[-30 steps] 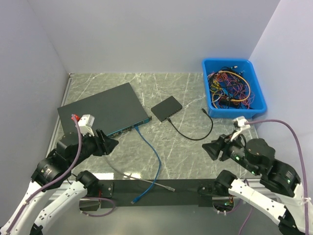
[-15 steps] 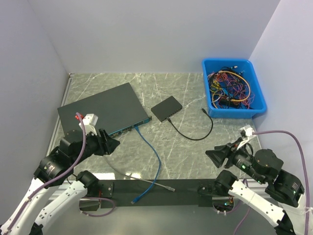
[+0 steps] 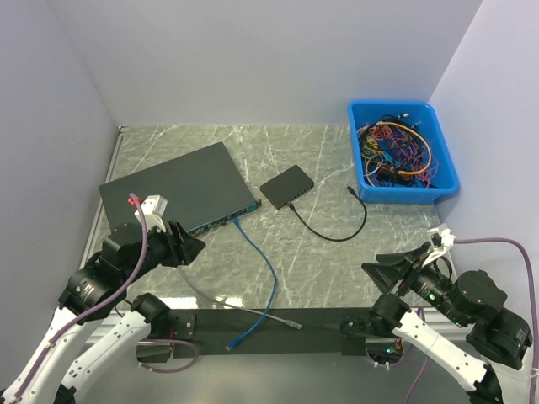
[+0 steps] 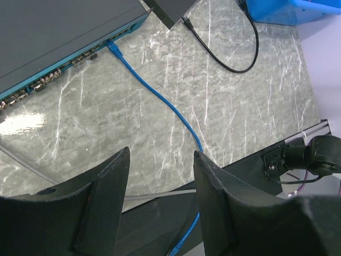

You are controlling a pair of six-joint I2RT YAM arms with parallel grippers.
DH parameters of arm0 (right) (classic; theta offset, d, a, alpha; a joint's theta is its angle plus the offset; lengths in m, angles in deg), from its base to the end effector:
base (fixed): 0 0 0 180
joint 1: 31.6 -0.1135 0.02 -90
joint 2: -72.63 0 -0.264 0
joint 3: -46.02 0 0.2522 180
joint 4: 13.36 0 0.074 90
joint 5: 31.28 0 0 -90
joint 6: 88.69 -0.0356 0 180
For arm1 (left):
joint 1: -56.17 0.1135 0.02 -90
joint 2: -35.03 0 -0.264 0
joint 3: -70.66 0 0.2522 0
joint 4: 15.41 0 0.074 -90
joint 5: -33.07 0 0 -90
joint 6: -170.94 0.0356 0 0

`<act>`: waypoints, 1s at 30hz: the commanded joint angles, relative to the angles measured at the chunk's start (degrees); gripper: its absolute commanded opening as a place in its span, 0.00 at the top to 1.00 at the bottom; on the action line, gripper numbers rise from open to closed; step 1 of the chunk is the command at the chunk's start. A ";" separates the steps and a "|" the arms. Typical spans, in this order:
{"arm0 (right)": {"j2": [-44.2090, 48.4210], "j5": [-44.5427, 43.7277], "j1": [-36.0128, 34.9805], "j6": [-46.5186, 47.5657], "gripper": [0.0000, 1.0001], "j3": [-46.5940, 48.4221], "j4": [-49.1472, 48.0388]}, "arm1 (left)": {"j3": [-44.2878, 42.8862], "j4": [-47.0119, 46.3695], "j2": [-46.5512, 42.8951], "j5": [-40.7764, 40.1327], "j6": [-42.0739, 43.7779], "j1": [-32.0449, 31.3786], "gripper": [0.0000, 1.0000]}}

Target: Insert the plug into the switch port

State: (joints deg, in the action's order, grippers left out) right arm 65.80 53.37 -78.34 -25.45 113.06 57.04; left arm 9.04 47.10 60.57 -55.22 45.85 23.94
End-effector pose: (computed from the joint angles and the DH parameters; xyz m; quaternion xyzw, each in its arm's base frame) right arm -0.0038 -0.0089 0.3444 -0.1034 0.7598 0.3547 0.5349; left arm 0.0703 -0.0456 0.3271 -0.0134 0.8499 -0.3025 0.4313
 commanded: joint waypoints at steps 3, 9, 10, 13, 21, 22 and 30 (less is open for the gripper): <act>0.50 -0.55 -0.37 0.22 0.36 0.07 -2.06 | 0.31 -1.64 -0.14 1.01 1.17 0.68 0.43; -0.20 0.16 -0.46 0.48 0.36 -0.10 -2.24 | 0.31 -1.82 0.04 1.27 1.34 1.20 0.43; -0.29 0.16 -0.46 0.48 0.36 -0.19 -2.24 | 0.39 -1.73 -0.05 1.27 1.34 1.20 0.43; -0.20 0.25 -0.46 0.48 0.36 -0.19 -2.33 | 0.39 -1.82 -0.05 1.36 1.43 1.47 0.43; -0.55 0.25 -0.37 0.48 0.36 -0.28 -2.33 | 0.31 -1.91 -0.23 1.80 1.60 1.73 0.43; -0.55 0.25 -0.46 0.48 0.36 -0.19 -2.33 | 0.31 -1.91 -0.31 1.80 1.60 1.82 0.43; -0.29 0.25 -0.37 0.31 0.36 -0.28 -2.24 | 0.31 -1.82 -0.67 1.71 1.52 1.91 0.43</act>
State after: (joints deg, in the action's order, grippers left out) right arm 66.33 53.46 -78.34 -25.45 112.99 57.00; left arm 9.04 47.08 60.39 -54.19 46.42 25.47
